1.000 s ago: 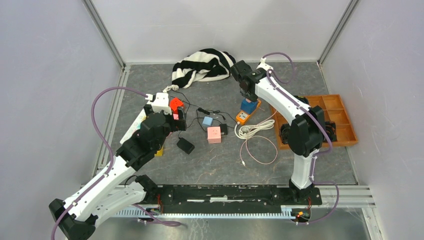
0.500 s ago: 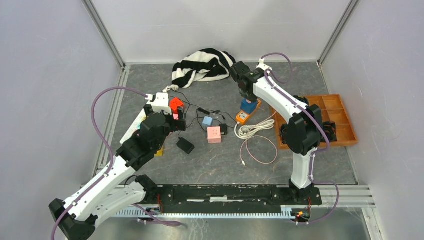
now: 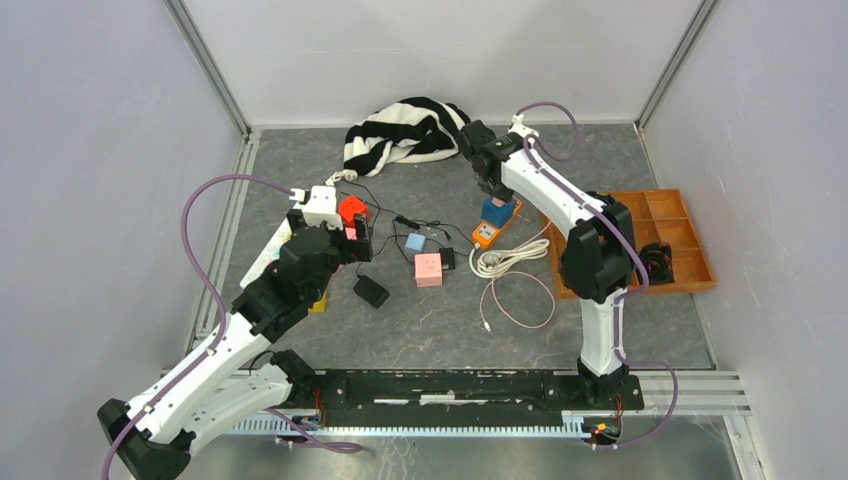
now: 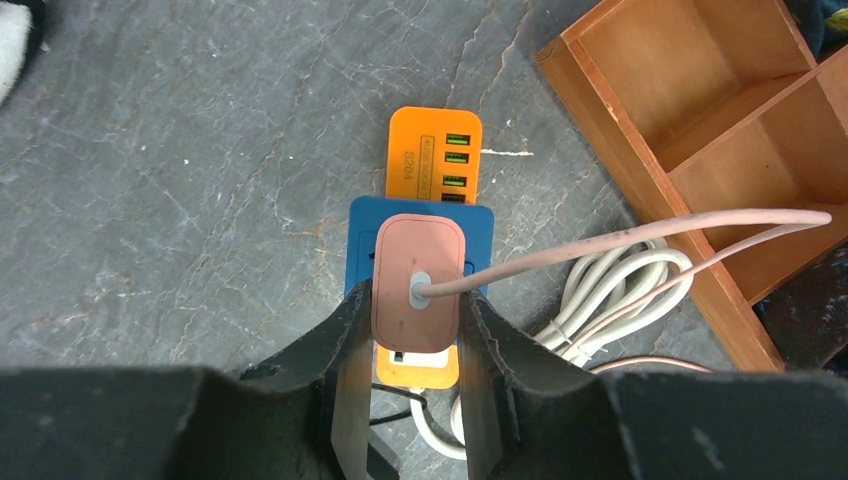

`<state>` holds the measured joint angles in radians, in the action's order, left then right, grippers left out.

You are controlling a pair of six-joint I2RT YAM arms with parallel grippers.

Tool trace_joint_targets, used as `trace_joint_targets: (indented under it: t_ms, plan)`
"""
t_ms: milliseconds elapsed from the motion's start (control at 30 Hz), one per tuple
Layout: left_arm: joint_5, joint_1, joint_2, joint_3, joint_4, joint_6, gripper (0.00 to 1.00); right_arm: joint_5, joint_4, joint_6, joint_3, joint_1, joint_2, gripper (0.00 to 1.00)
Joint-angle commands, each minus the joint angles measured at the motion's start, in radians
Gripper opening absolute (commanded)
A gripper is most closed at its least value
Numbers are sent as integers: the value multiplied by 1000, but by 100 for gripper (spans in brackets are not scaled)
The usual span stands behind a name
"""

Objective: Insert the plug
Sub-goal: Insert the plug into the socket.

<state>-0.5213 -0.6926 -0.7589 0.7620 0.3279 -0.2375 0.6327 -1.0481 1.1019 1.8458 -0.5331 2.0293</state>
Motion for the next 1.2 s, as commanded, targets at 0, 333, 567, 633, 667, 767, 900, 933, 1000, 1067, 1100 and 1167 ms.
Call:
trace_joint_targets:
  t_ms: [0,333,567,633,667,767,900,933,1000,1067,1100,1167]
  plan:
    - [-10,2,11,1,-19,39,100,-104,-33,-22,-37,12,160,0]
    - [-6,2,6,0,-23,39,100,-107,87,-7,-224,-20,132,0]
    - [-14,2,6,-2,-21,43,100,-134,131,-16,-287,-29,151,0]
    - [-14,2,4,-2,-21,43,100,-136,132,-25,-286,-30,160,0]
    - [-14,2,4,-2,-22,42,100,-135,134,-29,-284,-30,160,0]
    - [-14,2,5,-3,-22,41,100,-115,144,-50,-265,-29,150,0]
    - [-17,2,4,-3,-22,43,100,-62,149,-82,-199,-27,141,0]
    - [-18,2,4,-3,-22,43,100,-49,155,-93,-184,-25,140,0]
    - [-20,2,6,-3,-22,44,100,-35,170,-113,-156,-15,137,0]
    - [-20,2,9,-5,-22,42,100,-29,207,-147,-148,-4,126,0]
    - [-20,2,10,-6,-21,41,100,-27,227,-159,-149,0,117,0]
    - [-20,2,10,-7,-22,42,100,-10,259,-177,-149,9,105,0]
